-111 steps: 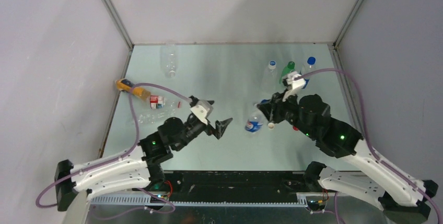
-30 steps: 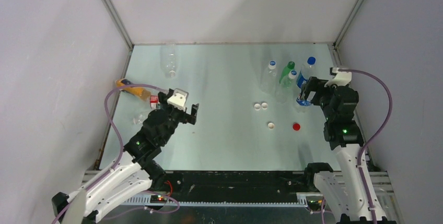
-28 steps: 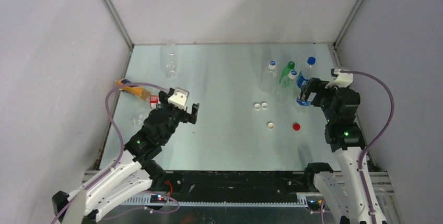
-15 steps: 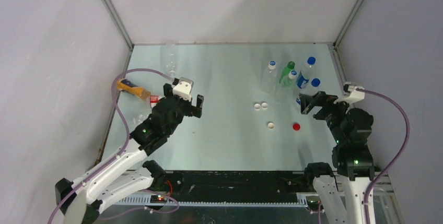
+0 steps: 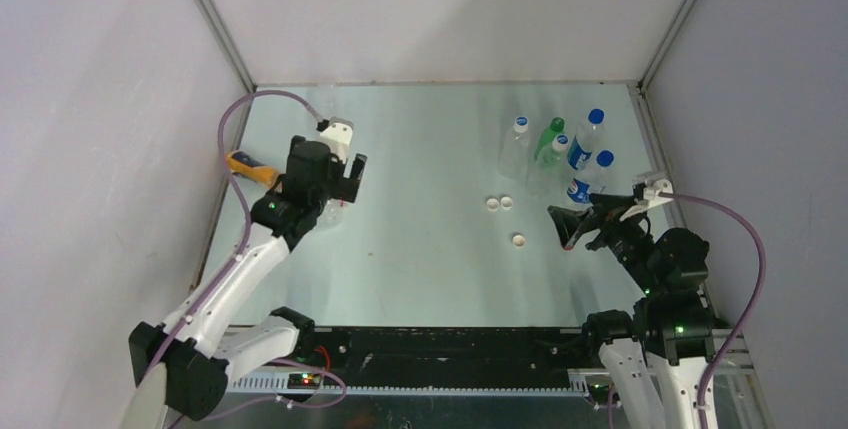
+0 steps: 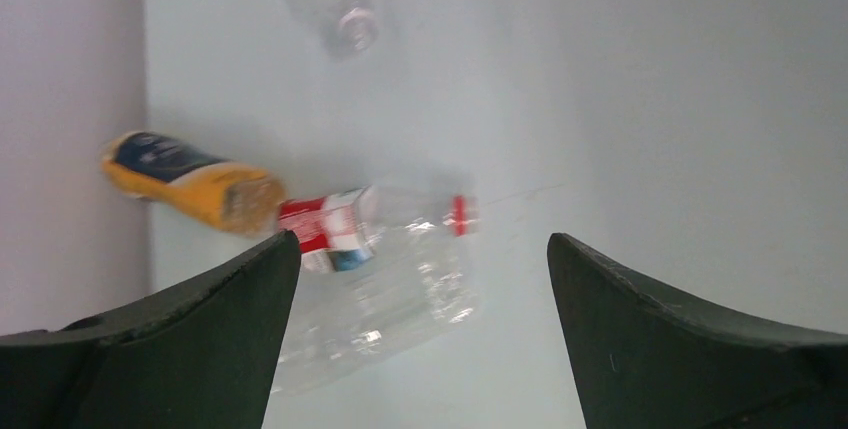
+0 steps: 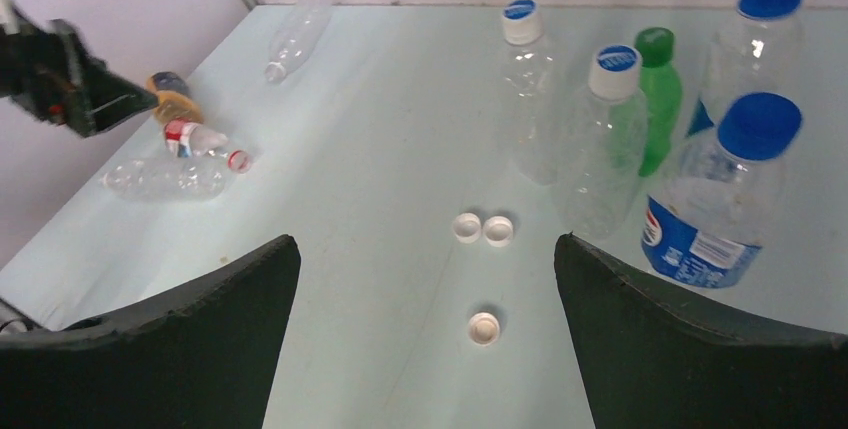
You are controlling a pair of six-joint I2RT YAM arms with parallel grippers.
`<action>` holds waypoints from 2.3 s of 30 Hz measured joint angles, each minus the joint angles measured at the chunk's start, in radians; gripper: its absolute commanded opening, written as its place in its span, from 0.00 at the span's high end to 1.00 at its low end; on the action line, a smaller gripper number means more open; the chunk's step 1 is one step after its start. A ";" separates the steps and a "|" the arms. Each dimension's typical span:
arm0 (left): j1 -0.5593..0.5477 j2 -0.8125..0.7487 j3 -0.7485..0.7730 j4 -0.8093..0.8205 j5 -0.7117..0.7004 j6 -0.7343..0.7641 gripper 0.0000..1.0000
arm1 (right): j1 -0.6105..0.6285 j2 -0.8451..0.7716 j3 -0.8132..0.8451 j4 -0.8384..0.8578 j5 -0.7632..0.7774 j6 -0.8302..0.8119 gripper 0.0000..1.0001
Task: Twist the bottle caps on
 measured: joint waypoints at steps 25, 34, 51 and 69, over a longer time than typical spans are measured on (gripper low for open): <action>0.300 0.645 0.286 -0.307 0.107 0.850 0.07 | 0.150 -0.021 0.000 0.029 -0.008 -0.073 0.01; 0.304 0.815 0.320 -0.310 0.134 0.843 0.26 | 0.150 0.027 0.000 0.030 0.006 -0.082 0.01; 0.210 0.792 0.401 -0.319 0.357 0.628 0.36 | 0.142 0.032 0.000 -0.023 0.082 -0.080 0.01; 0.093 0.326 0.167 -0.135 0.406 0.187 0.00 | 0.140 -0.044 0.036 -0.166 0.314 0.015 0.01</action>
